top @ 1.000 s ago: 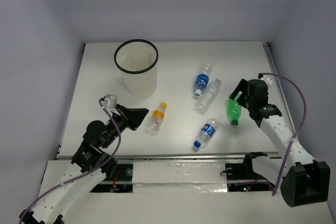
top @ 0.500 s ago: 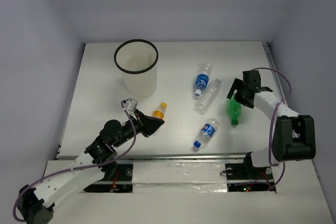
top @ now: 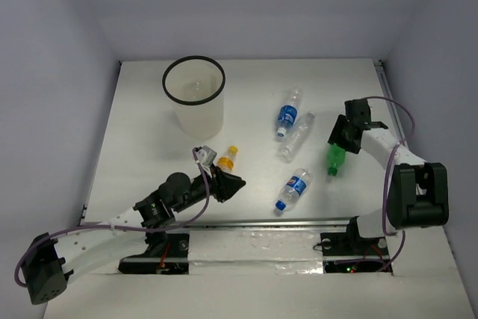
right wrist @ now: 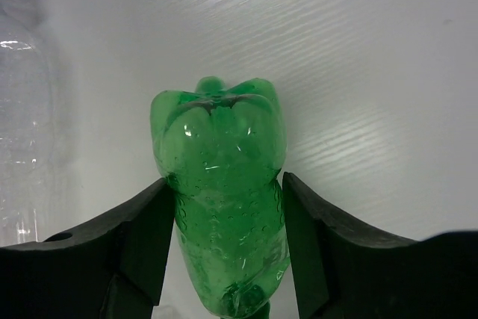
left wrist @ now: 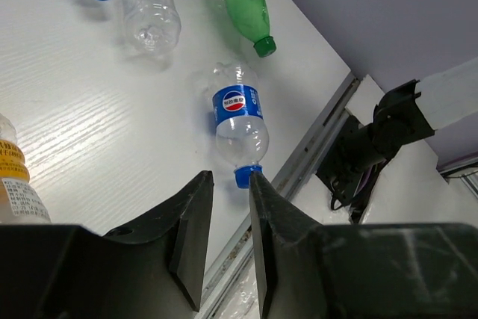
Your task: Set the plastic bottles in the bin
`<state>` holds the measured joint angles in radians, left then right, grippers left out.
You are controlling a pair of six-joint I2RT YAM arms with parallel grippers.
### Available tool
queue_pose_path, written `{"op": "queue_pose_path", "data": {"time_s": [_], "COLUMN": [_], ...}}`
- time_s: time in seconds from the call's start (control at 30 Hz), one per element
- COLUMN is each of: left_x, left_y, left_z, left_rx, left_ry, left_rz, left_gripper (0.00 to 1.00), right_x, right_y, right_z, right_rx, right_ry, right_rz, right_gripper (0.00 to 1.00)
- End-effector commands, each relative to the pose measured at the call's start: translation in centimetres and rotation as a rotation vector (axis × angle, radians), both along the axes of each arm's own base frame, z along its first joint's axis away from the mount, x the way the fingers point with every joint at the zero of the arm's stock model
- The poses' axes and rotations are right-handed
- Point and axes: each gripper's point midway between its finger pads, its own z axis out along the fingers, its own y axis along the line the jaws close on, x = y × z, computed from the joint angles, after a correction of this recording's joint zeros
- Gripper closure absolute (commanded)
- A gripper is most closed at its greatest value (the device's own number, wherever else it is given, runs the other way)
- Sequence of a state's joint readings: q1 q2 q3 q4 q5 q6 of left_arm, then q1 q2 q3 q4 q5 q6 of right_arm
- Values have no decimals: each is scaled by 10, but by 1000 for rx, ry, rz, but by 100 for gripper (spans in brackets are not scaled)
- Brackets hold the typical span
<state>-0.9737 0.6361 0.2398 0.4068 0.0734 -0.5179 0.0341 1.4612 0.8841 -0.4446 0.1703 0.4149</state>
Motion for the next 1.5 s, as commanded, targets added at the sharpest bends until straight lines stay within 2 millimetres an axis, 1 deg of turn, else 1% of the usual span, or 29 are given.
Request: {"op": "queue_pose_path", "data": {"time_s": [0.0,0.1,0.13,0.17,0.2,0.23,0.27,0.3,0.33,0.37,0.43,0.47,0.5,0.57,0.6,0.63,0.67,0.7,0.73,0.83,0.87,0.93,0.97,1.03,1.07,1.17,1.27,1.3,1.47], "left_x": [6,6,6,6,6,4,2,2,2,2,-5,-7,-9,-7,-8,-9,-7,-5,-4,-1,0,3,3,4,4,7,8,10,15], "left_y": [-4,-5,-6,-8,-10,-14,-18,-21,-26,-29,-41,-44,-48,-51,-53,-55,-55,-56,-56,-55,-55,-55,-55,-53,-53,-50,-48,-47,-44], "left_z": [38,40,40,39,40,34,35,36,30,29,23,24,21,25,27,26,23,19,16,6,4,2,2,1,2,-1,-2,-2,-7], "left_rx": [-94,-101,-103,-101,-102,-86,-89,-85,-67,-59,-36,-40,-33,-46,-49,-48,-40,-28,-16,9,13,18,20,19,18,21,23,25,42], "left_ry": [-90,-93,-92,-90,-89,-77,-78,-79,-68,-66,-54,-59,-59,-64,-64,-64,-62,-55,-52,-37,-36,-34,-35,-36,-37,-37,-37,-38,-25], "left_rz": [12,9,6,-1,-6,-20,-32,-40,-47,-42,-67,-70,-62,-47,-44,-46,-32,-26,-20,-2,2,16,18,25,27,48,62,71,105], "left_gripper": [77,72,71,70,69,69,68,68,68,68,68,68,68,68,68,68,68,68,68,69,69,69,69,69,69,69,69,69,67], "right_x": [16,20,26,30,33,39,46,44,49,60,58,61,73,80,76,90,95,89,106,110,121,119,129,137,138,148,151,153,142], "right_y": [-18,2,13,26,58,77,97,136,159,185,238,255,278,303,316,332,341,352,369,397,409,426,434,439,441,447,451,454,461], "right_z": [64,113,149,169,188,228,240,256,301,301,330,374,369,397,426,416,424,449,428,436,427,426,413,408,413,400,382,367,352], "right_rx": [-78,-35,-4,21,65,94,107,144,188,205,250,292,287,330,382,393,412,452,449,494,506,531,525,515,519,503,489,484,457], "right_ry": [-145,-261,-357,-409,-457,-546,-569,-595,-691,-686,-749,-853,-845,-928,-994,-987,-1019,-1073,-1040,-1086,-1101,-1131,-1122,-1125,-1149,-1147,-1109,-1077,-1060], "right_rz": [-75,-27,-1,28,107,149,186,278,326,376,500,533,586,634,681,702,718,762,786,847,858,885,889,887,886,891,906,914,950], "right_gripper": [56,56,56,56,55,55,55,54,54,54,54,54,54,54,54,54,54,54,54,54,54,53,53,52,51,50,50,49,43]}}
